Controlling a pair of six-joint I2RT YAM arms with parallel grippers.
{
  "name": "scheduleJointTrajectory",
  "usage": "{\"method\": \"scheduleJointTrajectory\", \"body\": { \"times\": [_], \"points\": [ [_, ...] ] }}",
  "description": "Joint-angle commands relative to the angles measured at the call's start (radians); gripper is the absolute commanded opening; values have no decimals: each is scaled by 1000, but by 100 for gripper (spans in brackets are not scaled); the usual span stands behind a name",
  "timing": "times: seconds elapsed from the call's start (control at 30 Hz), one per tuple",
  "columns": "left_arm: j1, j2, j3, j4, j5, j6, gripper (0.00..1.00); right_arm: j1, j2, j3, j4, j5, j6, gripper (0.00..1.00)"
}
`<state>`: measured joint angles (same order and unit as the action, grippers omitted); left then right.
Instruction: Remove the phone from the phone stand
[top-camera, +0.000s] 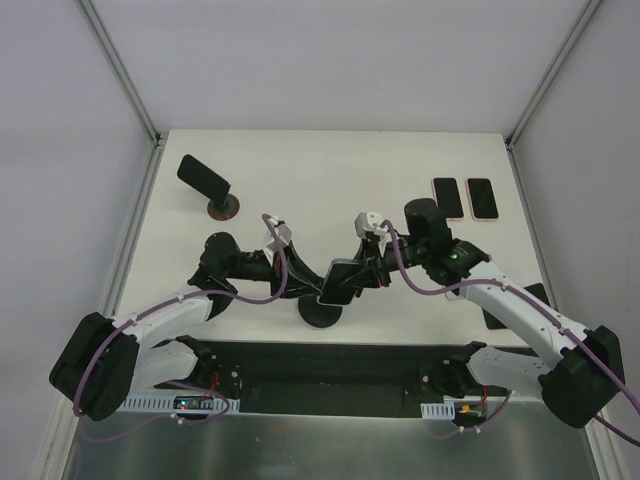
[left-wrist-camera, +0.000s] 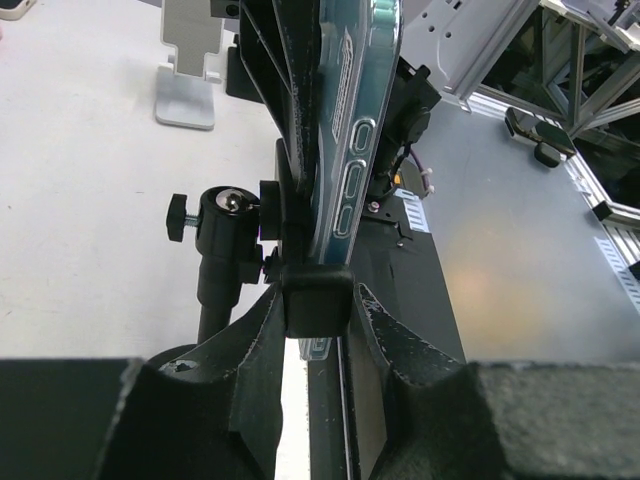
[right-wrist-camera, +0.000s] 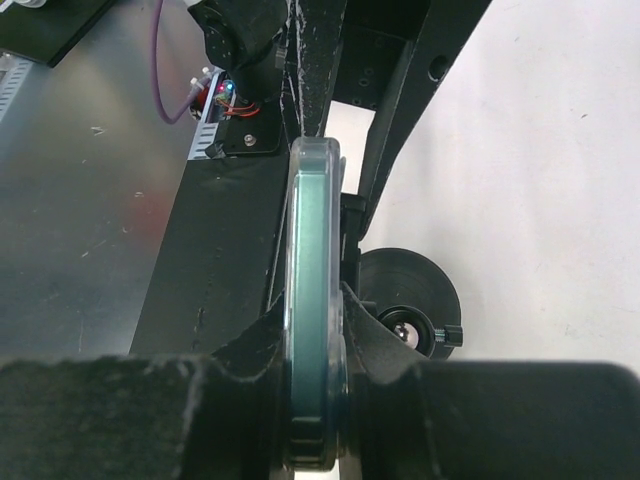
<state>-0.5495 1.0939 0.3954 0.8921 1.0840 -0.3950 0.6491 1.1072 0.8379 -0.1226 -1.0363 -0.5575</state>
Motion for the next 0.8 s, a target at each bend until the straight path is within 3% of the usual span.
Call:
{"method": "scheduleJointTrajectory", "body": {
  "times": [0.0, 0.23, 0.27, 0.4, 0.47, 0.6, 0.77],
  "points": [
    [33, 44, 16, 168, 53, -77, 28, 4, 16, 119, -15, -223, -87, 1],
    [37, 54, 20, 171, 24, -84, 36, 24, 39, 182, -170, -217, -200, 1],
    [37, 47, 22, 156, 10, -76, 45, 24, 36, 179, -170, -209, -199, 1],
    [37, -26, 59, -68, -67, 18, 60, 38, 11, 147, -134, -137, -173, 1],
    [34, -58, 53, -97, -94, 50, 71, 40, 2, 130, -103, -127, -148, 1],
    [13, -115, 22, -151, -151, 87, 81, 49, -6, 122, -88, -71, -133, 1],
    [-27, -134, 8, -243, -217, 149, 86, 60, -23, 104, -63, -42, -116, 1]
  ]
}}
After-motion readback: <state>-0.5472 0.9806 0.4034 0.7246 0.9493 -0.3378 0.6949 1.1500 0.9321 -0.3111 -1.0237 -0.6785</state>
